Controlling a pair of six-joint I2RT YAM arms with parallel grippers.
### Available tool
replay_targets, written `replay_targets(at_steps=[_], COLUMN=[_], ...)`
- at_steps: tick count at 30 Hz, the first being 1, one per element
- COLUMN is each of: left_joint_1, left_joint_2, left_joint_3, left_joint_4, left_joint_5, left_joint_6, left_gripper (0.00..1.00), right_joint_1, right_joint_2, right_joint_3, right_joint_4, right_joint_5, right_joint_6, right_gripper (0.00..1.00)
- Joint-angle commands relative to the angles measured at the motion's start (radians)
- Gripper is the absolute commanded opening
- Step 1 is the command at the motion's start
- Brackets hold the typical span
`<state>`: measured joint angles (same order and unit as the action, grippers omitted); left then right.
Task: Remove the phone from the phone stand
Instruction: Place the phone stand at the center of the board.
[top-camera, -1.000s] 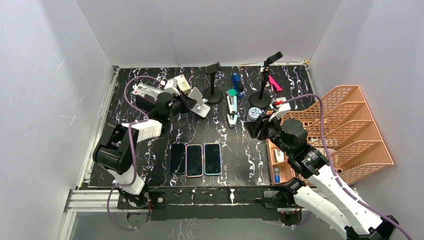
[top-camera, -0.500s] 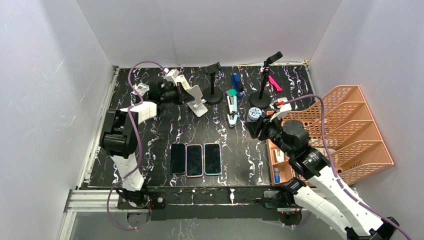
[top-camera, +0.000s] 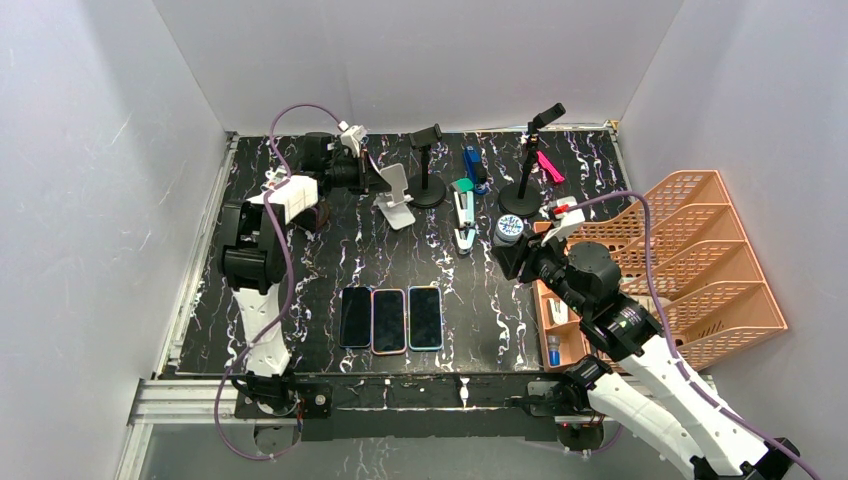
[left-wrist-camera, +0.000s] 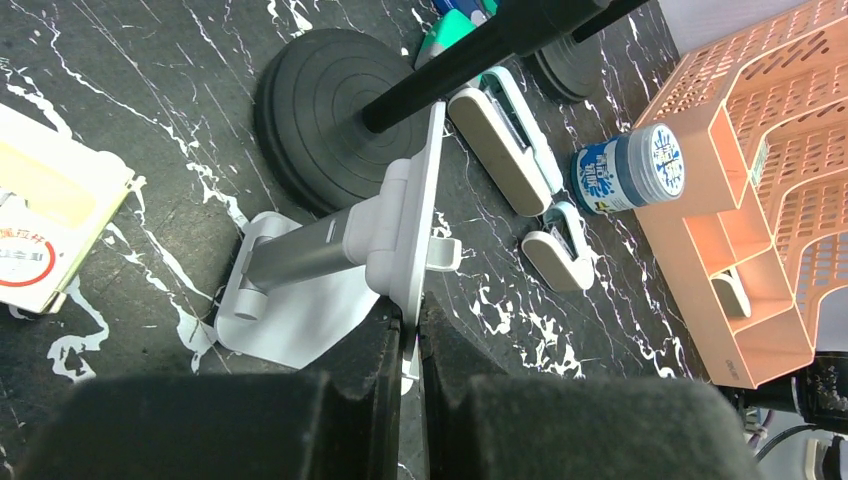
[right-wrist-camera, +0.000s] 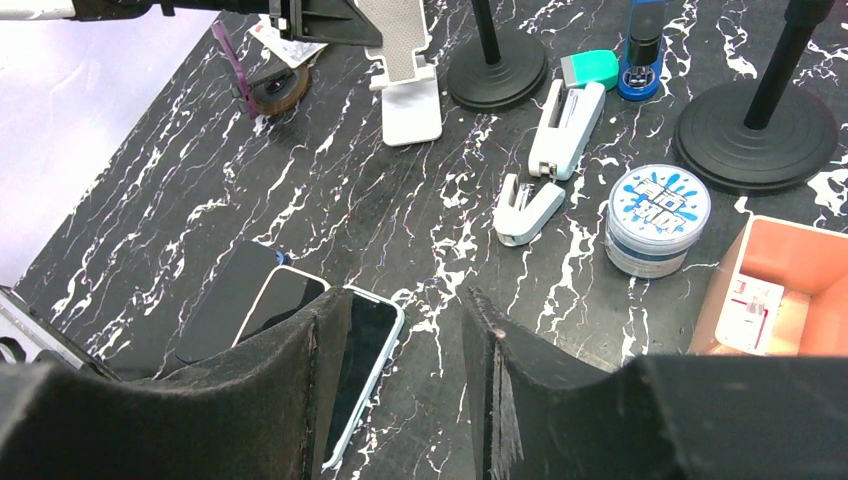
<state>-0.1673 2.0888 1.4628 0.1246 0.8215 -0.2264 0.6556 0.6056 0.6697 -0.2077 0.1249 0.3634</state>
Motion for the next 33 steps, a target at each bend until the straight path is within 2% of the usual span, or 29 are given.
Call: replay_targets(at_steps=[1,10,17,22,27,33], left_joint_1=[0.005,0.008,0.012,0.018,0.025,0.026], left_joint_2=[0.015,0.049,0.096,0.09,0.096,0.086], left_joint_3=[0.039,0.055,0.132,0.107,0.094,0.04], left_joint_4=[-0.067,0.015,0.009,0.107,0.103,0.133], left_joint_5=[-0.008,0.02,0.027,0.03,0.021,0.009], left_joint_6=[0.038,-0.015,-0.016,-0.059,-0.059,-0.084], left_gripper=[0.0,0.0,0.0,0.0,0.0,0.26], right_joint_1=[-0.003,-0.003,-0.003,-0.003,-0.002,-0.003], right_joint_2=[-0.012,-0.005,-0.009,-0.009,-0.006,-0.003], right_joint_3=[0.004,0.0,0.001,-0.001,-0.002,-0.005], right_joint_4=[0.027,0.036,0.028,0.028,0.03,0.032], right_joint_5=[0.008,0.006,0.014,0.017,0.016,0.015], right_joint_6=[-0.012,-0.012,-0.014,-0.016,-0.015,-0.014], right_gripper=[0.54,0.54,0.54,0.55,0.55,0.55])
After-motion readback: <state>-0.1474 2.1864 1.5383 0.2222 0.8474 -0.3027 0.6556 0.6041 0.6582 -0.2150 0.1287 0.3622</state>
